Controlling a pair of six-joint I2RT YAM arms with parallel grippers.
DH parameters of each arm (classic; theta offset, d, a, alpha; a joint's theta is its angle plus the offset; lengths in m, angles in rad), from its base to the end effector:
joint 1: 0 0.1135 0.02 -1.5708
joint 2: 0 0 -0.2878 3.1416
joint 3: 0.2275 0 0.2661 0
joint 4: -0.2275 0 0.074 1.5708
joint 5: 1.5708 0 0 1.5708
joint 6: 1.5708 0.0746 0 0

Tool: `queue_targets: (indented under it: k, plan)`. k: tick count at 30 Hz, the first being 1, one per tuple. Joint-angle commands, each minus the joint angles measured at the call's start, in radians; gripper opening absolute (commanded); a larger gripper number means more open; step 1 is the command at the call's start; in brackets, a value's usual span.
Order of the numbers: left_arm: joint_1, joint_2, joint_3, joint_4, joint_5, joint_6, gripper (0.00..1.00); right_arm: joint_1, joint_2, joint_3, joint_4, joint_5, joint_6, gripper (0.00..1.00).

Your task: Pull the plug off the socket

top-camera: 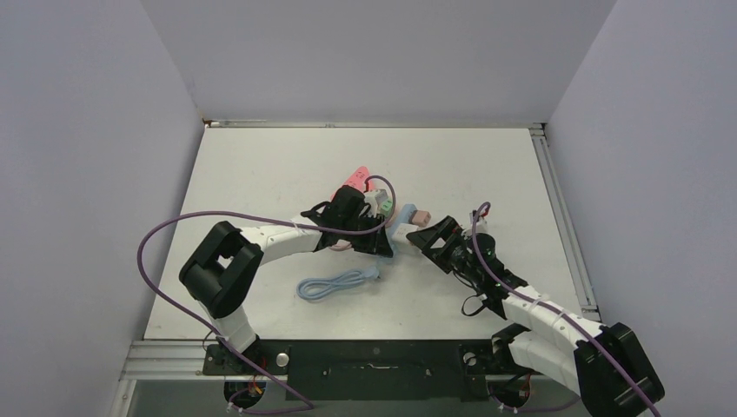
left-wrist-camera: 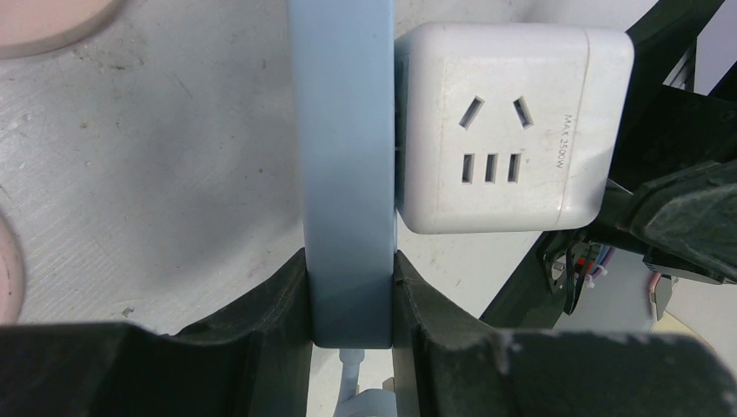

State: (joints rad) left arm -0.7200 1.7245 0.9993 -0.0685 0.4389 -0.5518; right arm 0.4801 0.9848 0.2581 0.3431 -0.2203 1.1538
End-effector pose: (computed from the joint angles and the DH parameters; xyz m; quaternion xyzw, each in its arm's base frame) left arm 0.2777 -0.2857 0.1700 0.1581 0.8931 -0.3817 0.1778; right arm 0.1970 0.1210 0.1710 0.2143 0.7979 0.4677 0.3141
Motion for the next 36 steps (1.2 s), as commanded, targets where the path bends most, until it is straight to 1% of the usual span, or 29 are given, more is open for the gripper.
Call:
queue_targets:
  k: [1, 5, 9, 17, 24, 28, 36]
  plan:
    - [0.0, -0.054, 0.03, 0.112, 0.067, -0.029, 0.0, 0.015, 0.016, 0.028, 0.053, 0.058, 0.039, 0.92]
    - [-0.002, -0.051, 0.035, 0.103, 0.06, -0.026, 0.0, 0.021, 0.023, 0.04, 0.055, 0.07, 0.04, 0.96]
    - [-0.011, -0.052, 0.059, 0.026, -0.005, 0.031, 0.0, 0.033, 0.025, 0.051, 0.049, 0.094, 0.037, 0.98]
    - [-0.037, -0.052, 0.072, 0.015, -0.006, 0.035, 0.0, 0.067, 0.037, 0.08, 0.043, 0.138, 0.044, 0.86]
    - [-0.041, -0.065, 0.074, 0.011, -0.012, 0.04, 0.0, 0.145, 0.038, 0.125, -0.033, 0.217, 0.046, 0.81]
    - [-0.046, -0.06, 0.091, -0.032, -0.056, 0.072, 0.0, 0.19, 0.035, 0.137, -0.034, 0.267, 0.068, 0.78]
    - [-0.065, -0.07, 0.117, -0.088, -0.131, 0.125, 0.0, 0.264, 0.031, 0.211, -0.103, 0.363, 0.061, 0.77]
